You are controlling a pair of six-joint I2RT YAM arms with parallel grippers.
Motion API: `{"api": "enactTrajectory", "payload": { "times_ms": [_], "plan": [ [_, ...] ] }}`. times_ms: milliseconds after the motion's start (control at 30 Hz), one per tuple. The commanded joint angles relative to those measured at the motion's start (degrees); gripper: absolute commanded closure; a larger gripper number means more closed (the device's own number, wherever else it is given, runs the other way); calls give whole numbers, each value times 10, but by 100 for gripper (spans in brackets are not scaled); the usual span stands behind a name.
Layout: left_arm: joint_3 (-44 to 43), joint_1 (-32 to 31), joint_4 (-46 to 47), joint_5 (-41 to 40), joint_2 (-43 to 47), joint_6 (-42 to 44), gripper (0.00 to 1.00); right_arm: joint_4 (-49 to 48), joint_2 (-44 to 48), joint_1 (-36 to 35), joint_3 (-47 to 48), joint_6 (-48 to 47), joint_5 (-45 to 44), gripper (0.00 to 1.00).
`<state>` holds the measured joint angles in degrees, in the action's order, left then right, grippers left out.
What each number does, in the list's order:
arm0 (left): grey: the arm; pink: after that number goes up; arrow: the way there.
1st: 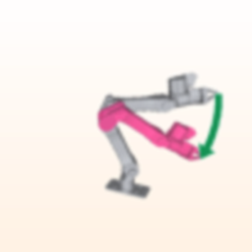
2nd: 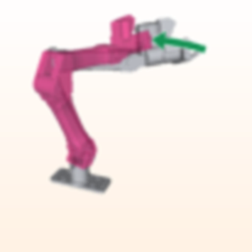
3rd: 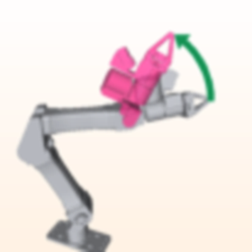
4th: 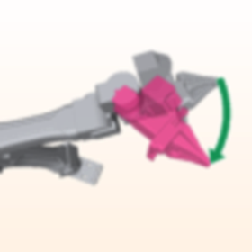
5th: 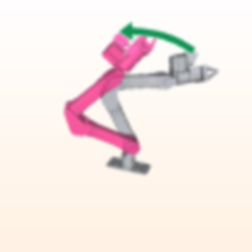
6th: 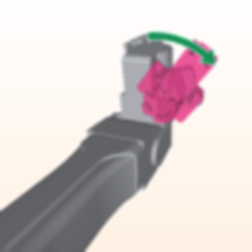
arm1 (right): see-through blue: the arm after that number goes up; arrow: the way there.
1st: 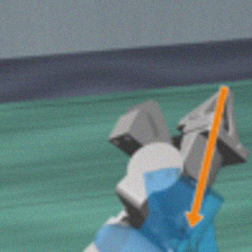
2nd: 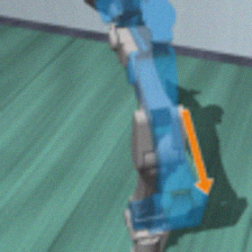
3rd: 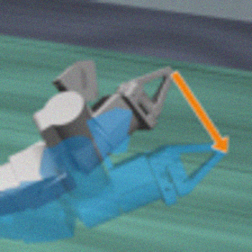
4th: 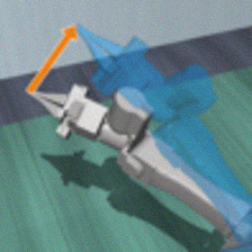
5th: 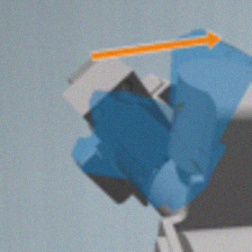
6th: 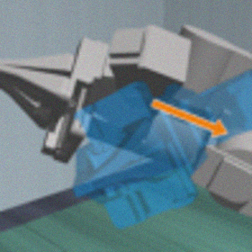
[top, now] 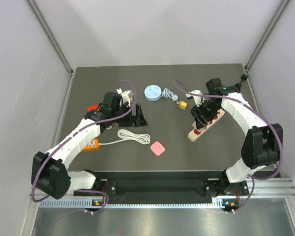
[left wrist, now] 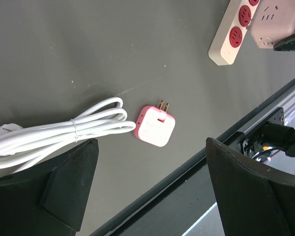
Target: Insert the plug
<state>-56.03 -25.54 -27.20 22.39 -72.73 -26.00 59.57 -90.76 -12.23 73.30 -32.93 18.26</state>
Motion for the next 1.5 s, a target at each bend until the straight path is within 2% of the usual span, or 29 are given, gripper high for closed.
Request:
{"api": "enactTrajectory", "payload": {
  "times_ms": [0, 100, 233, 333, 500, 633, 733, 867, 967, 1033, 1167, 1200, 1267, 1367, 1400, 1433, 1467],
  "plan": [
    [5, -1, 14, 1, 18, -1, 6, -14, 44, 5, 36, 9, 42, 100],
    [5, -1, 23, 18, 16, -9, 7, -37, 67, 4, 54, 41, 82, 100],
    [-6, -1, 38, 44, 14, -19, 7, -47, 95, 1, 90, 81, 204, 100],
    [-8, -1, 48, 58, 20, -22, 8, -57, 115, 0, 94, 98, 240, 100],
    [0, -1, 51, 53, 24, -28, 9, -77, 121, -1, 114, 134, 166, 100],
    [-9, 1, 47, 50, 1, -38, 11, -154, 110, -1, 122, 241, 79, 100],
    [-25, 0, 38, 60, -23, -52, 14, -214, 89, -2, 120, 311, 62, 100],
    [-24, 0, 37, 47, -36, -64, 17, -258, 66, -14, 108, 346, 35, 100],
    [-30, 4, 30, 14, -40, -70, 17, -263, 45, -26, 111, 359, 5, 100],
    [-39, 15, 24, -41, -40, -95, 16, -290, 41, -46, 96, 378, -8, 100],
    [-63, 63, 14, -90, -55, -139, 14, -326, 31, -104, 72, 397, -47, 100],
    [-67, 93, 7, -97, -62, -150, 14, -326, 27, -116, 74, 415, -61, 100],
    [-76, 123, -19, -119, -81, -182, 14, -307, 2, -138, 86, 431, -60, 100],
    [-71, 176, -53, -147, -87, -186, 14, -294, -16, -156, 104, 444, -44, 100],
    [-70, 183, -45, -141, -84, -173, 15, -304, -15, -161, 98, 444, -23, 100],
    [-67, 183, -36, -110, -79, -112, 15, -312, -14, -171, 93, 432, -7, 100],
    [-69, 183, -29, -38, -76, -88, 16, -319, -11, -176, 88, 426, 5, 100]
  ]
}}
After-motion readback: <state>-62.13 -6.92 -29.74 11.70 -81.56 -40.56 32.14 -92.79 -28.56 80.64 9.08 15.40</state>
